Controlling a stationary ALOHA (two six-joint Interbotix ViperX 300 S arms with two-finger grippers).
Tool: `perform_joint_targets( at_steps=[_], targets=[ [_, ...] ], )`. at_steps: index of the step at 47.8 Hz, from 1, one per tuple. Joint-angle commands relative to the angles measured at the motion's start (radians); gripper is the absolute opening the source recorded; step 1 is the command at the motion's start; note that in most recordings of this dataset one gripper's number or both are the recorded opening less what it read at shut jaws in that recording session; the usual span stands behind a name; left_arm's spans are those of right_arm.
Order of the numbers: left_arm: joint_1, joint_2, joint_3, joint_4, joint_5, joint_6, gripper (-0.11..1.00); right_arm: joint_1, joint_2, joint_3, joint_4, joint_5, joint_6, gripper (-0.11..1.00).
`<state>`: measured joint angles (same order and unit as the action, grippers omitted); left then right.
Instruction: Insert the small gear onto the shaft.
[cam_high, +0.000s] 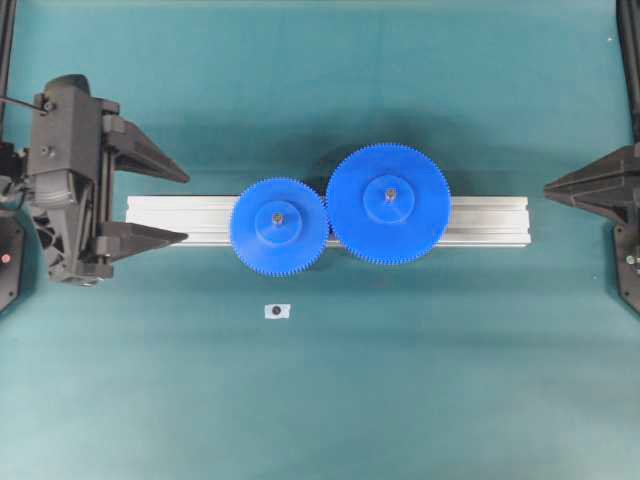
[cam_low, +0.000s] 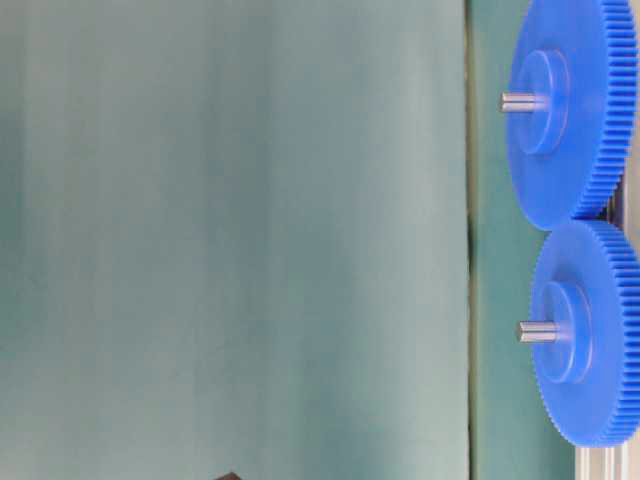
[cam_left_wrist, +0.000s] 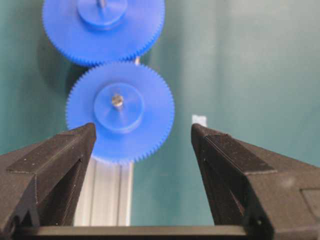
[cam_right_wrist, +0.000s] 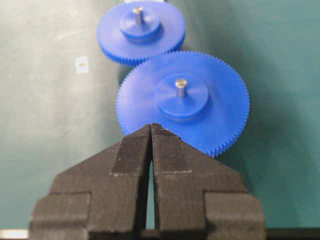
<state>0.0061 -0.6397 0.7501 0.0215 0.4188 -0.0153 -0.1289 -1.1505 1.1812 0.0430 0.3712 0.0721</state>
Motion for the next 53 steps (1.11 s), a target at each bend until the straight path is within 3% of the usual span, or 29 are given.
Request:
perform_joint_targets(
  at_steps=[1, 53],
  targets=[
    [-0.003, -0.012, -0.008, 0.0, -0.005, 0.002, 0.78, -0.003, 0.008, -0.009, 0.0, -0.008, 0.005, 0.03],
    [-0.003, -0.029, 0.017, 0.002, 0.055, 0.0, 0.77, -0.003, 0.008, -0.003, 0.0, -0.009, 0.005, 0.03]
  ],
)
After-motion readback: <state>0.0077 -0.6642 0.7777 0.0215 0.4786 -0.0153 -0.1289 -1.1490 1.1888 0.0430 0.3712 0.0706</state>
